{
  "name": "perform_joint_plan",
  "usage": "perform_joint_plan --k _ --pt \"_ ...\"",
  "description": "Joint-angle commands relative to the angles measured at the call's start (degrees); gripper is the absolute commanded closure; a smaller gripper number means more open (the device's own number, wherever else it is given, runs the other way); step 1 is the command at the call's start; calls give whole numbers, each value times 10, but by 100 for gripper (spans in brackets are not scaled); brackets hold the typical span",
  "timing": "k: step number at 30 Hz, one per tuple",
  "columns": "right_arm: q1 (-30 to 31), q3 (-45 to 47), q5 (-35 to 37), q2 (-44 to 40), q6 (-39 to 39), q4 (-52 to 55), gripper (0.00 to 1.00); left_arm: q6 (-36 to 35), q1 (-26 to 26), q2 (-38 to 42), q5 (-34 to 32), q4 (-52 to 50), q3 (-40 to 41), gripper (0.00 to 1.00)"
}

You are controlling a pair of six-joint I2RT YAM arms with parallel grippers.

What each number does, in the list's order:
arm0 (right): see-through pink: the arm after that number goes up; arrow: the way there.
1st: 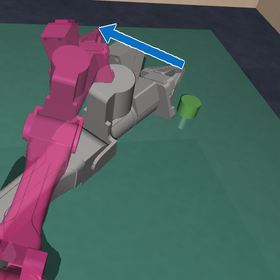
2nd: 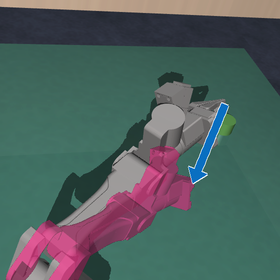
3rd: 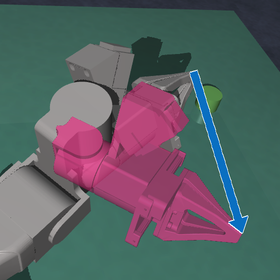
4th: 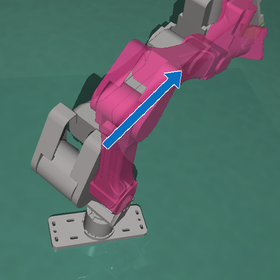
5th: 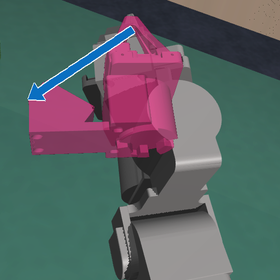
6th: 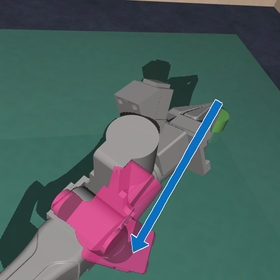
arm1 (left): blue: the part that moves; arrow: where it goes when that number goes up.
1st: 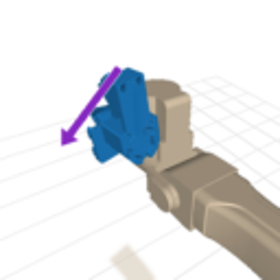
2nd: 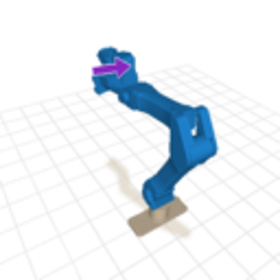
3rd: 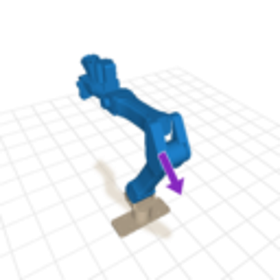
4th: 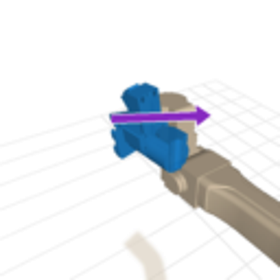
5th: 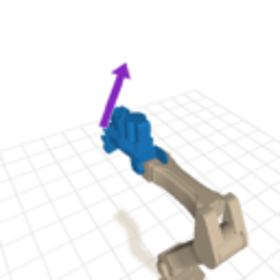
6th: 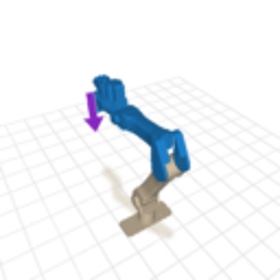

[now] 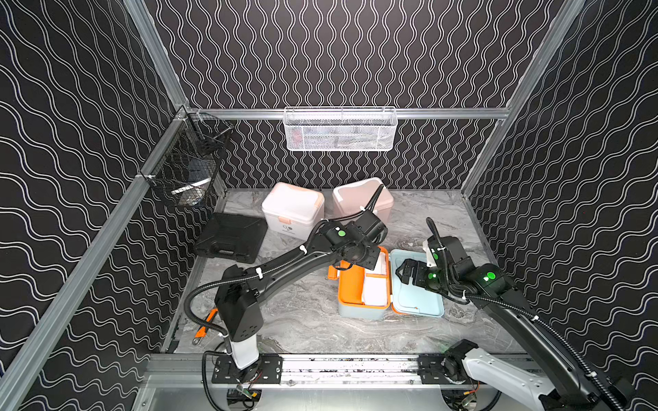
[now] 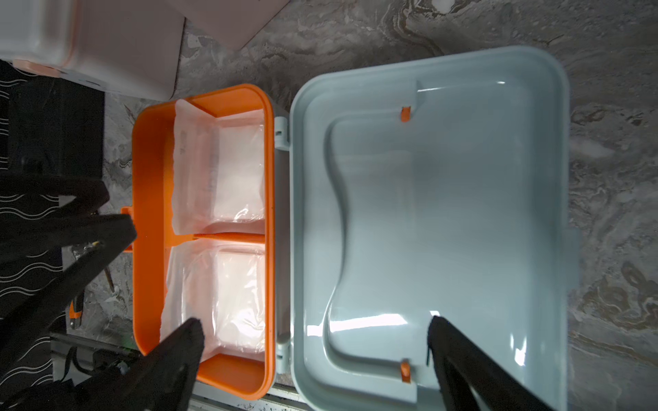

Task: Open first aid kits and take out gauze
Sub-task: Pick up the gauze from the first aid kit.

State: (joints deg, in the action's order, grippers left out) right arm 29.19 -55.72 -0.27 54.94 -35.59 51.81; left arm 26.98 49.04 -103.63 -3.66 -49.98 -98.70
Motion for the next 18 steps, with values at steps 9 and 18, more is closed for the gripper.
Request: perform_joint_plan --k 9,18 --pt "0 7 27 13 -24 -14 0 -20 -9 -64 -23 -24 -27 64" --pt "0 9 21 14 -20 -23 0 -21 -21 -75 -10 -13 -25 80"
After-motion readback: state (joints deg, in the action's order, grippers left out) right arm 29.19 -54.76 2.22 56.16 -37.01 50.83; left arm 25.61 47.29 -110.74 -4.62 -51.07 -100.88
